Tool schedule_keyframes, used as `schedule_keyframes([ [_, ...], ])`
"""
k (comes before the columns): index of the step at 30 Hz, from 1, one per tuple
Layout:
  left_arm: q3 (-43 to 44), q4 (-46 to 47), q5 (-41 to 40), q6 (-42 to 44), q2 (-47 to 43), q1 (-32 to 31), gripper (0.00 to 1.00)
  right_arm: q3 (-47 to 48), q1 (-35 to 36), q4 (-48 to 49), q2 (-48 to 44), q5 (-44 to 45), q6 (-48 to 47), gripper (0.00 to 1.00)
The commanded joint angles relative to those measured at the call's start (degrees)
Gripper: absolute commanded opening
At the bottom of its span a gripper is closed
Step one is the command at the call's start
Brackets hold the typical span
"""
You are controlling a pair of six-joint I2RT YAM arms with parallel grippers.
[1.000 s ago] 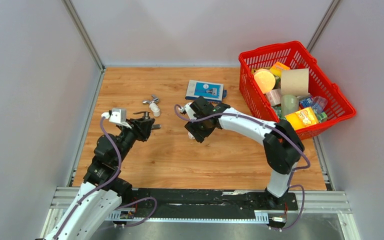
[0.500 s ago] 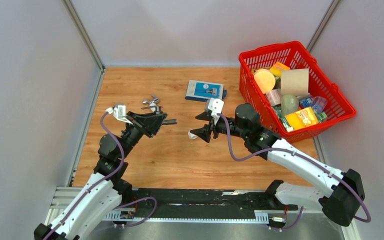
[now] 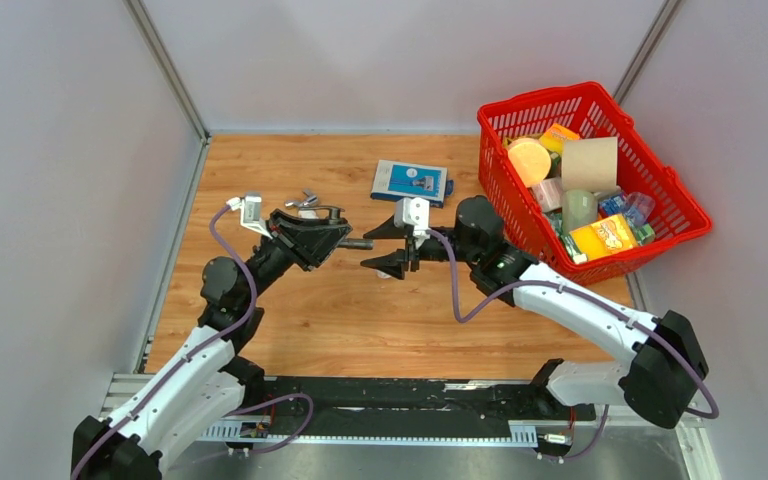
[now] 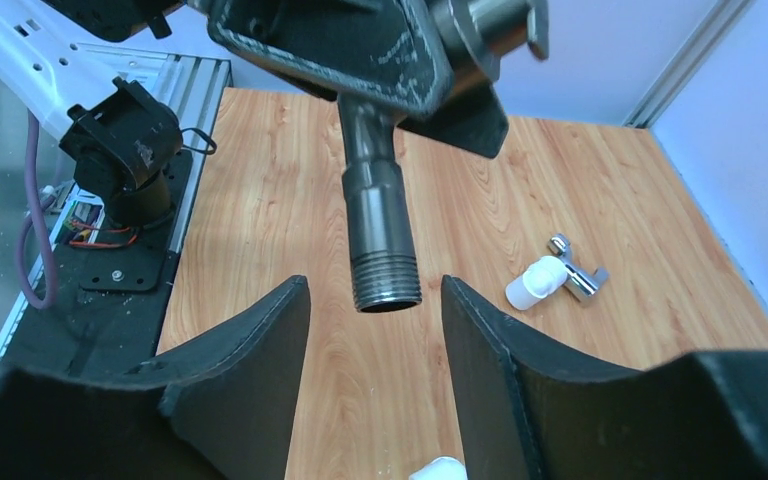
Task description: Install the water faucets
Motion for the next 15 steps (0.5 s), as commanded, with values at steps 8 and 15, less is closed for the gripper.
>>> schedule_keyframes([
  [8, 3.24, 4.79, 3.32, -1.63, -0.41, -0.37, 0.00, 4.26, 0.16, 3.19, 1.75, -4.28, -1.58, 0.53],
  [15, 4.12, 3.38, 4.72, -1.10, -0.06, -0.37, 0.00, 5.05, 0.17, 3.02, 2.36, -5.08, -1.14, 0.43],
])
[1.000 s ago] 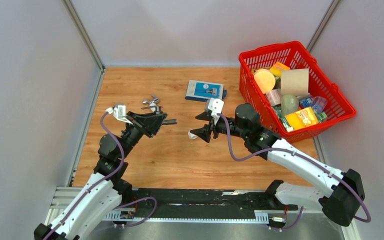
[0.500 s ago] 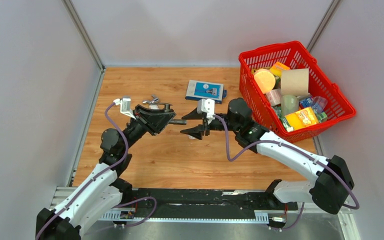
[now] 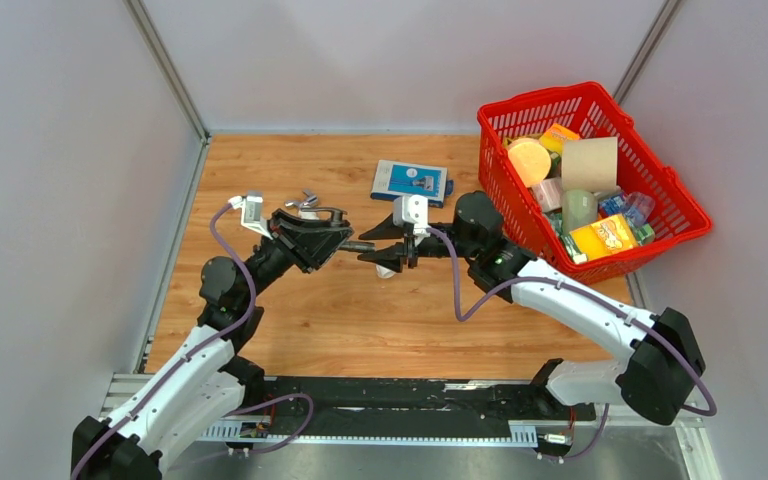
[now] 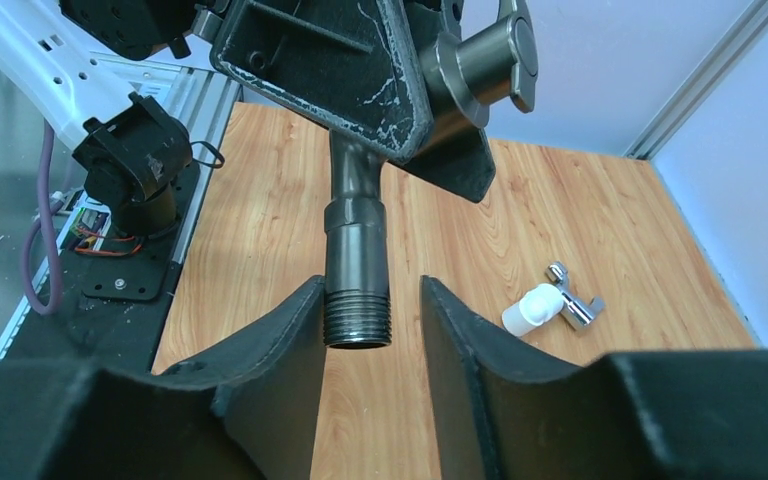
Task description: Install the water faucets
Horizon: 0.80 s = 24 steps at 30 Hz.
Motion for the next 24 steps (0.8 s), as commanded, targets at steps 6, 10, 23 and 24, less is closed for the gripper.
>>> schedule_keyframes([
  [6, 6.21, -5.51, 3.09, 3.05, -0.38, -0.37, 0.08, 3.79, 0.25, -0.16, 0.57, -0.46, -1.34, 0.00],
  [10, 14.45, -25.07, 5.03, 11.75, -0.83, -0.28, 0.43, 4.32, 0.16, -3.59, -0.74, 1.74, -3.79, 0.00],
  [23, 31.09, -61.69, 14.78, 30.66, 0.14, 6.66, 0.95, 6.26, -0.19, -9.40, -2.50, 2.36, -8.81, 0.00],
  [24, 31.17, -61.61, 16.61, 31.02, 0.40, 6.66, 0.95, 6.34, -0.10, -9.40, -2.50, 1.92, -9.07, 0.00],
])
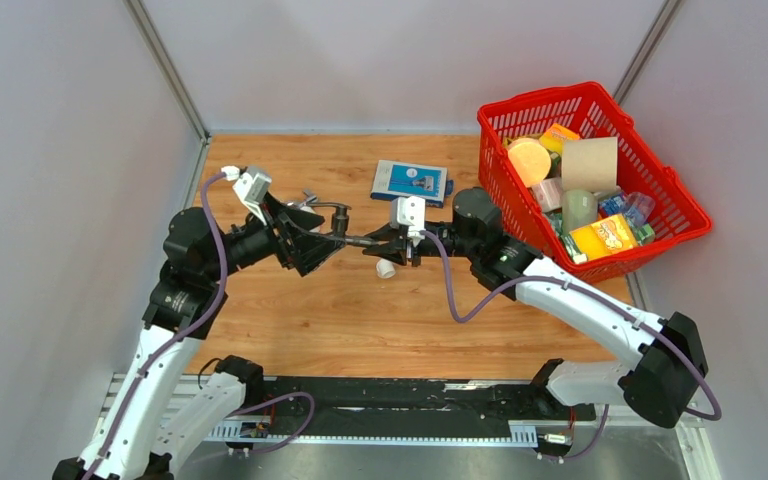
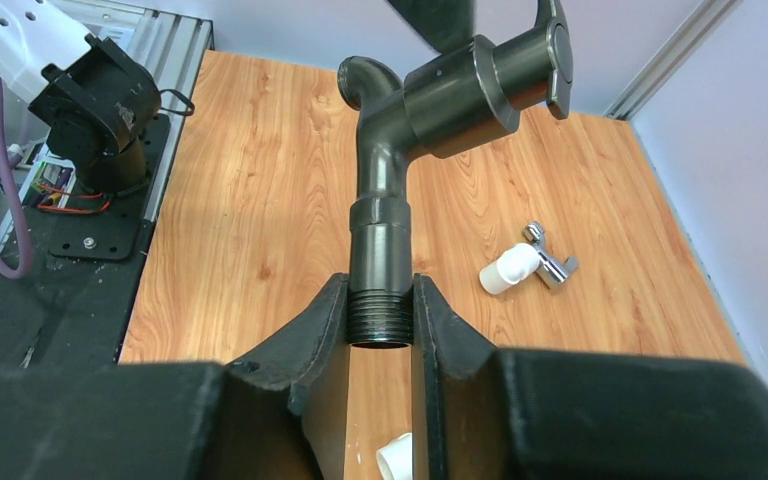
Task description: Install the water faucets
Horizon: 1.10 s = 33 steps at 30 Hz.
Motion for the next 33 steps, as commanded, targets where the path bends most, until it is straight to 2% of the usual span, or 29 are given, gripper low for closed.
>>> schedule_keyframes([
  [1, 1.75, -7.73, 6.18, 5.90, 0.06, 0.52, 0.94, 3.61, -0.25, 0.44, -1.72, -1.75, -2.80, 0.00],
  [6, 2.19, -9.22, 7.33, 6.08, 2.25, 1.83, 0.90, 3.79, -0.25, 0.26, -2.42, -2.98, -4.82, 0.00],
  [9, 1.06, -6.86, 11.87, 3.29, 3.48, 4.12, 0.88, 3.87, -0.25, 0.17, -2.60, -3.95, -5.70, 0.00],
  [15, -4.92, 8.43, 19.63, -7.78, 4.98, 6.50, 0.81, 5.02, -0.25, 0.17, -1.89, -4.83, -5.79, 0.00],
  [25, -13.80, 26.09, 19.99, -18.87, 2.96, 6.50, 0.77, 6.16, -0.25, 0.17, -0.49, -5.36, -5.97, 0.00],
  [33, -15.30, 29.80, 18.75, -22.30, 2.61, 6.50, 0.72, 6.60, 0.01, 0.17, 0.13, -5.89, -5.79, 0.00],
])
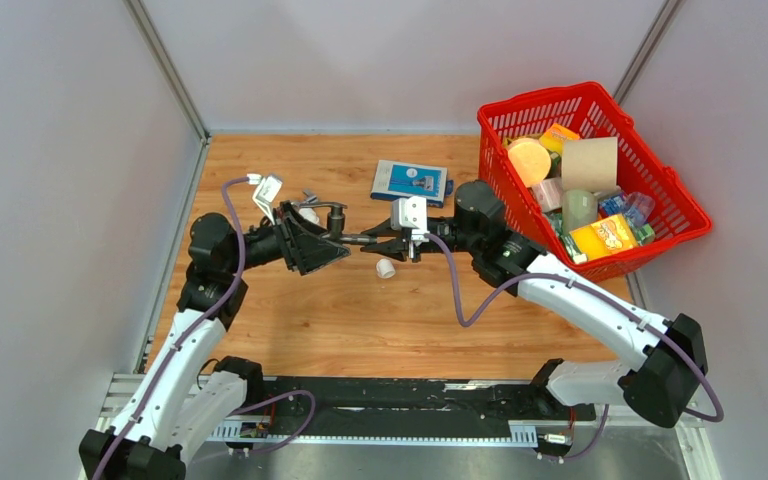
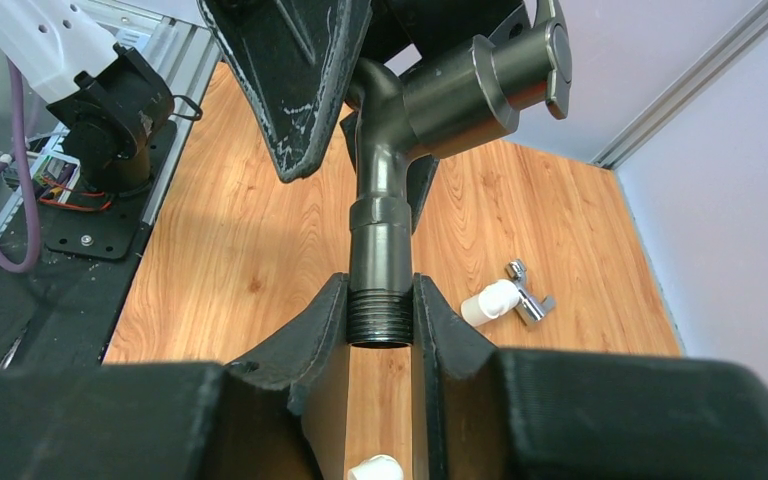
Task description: Install the water faucets
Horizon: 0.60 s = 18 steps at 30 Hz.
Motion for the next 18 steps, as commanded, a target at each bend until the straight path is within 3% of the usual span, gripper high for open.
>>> schedule_keyframes([
  [1, 0.31, 6.15, -0.15, -3.35, -1.04, 0.29, 0.72, 2.93, 0.03, 2.99, 0.24, -2.26, -0.96, 0.00],
  [18, 0.13, 4.31, -1.03, -2.39, -1.40, 0.20, 0.44, 3.54, 1.00, 2.82, 1.64, -0.94, -1.14, 0.00],
])
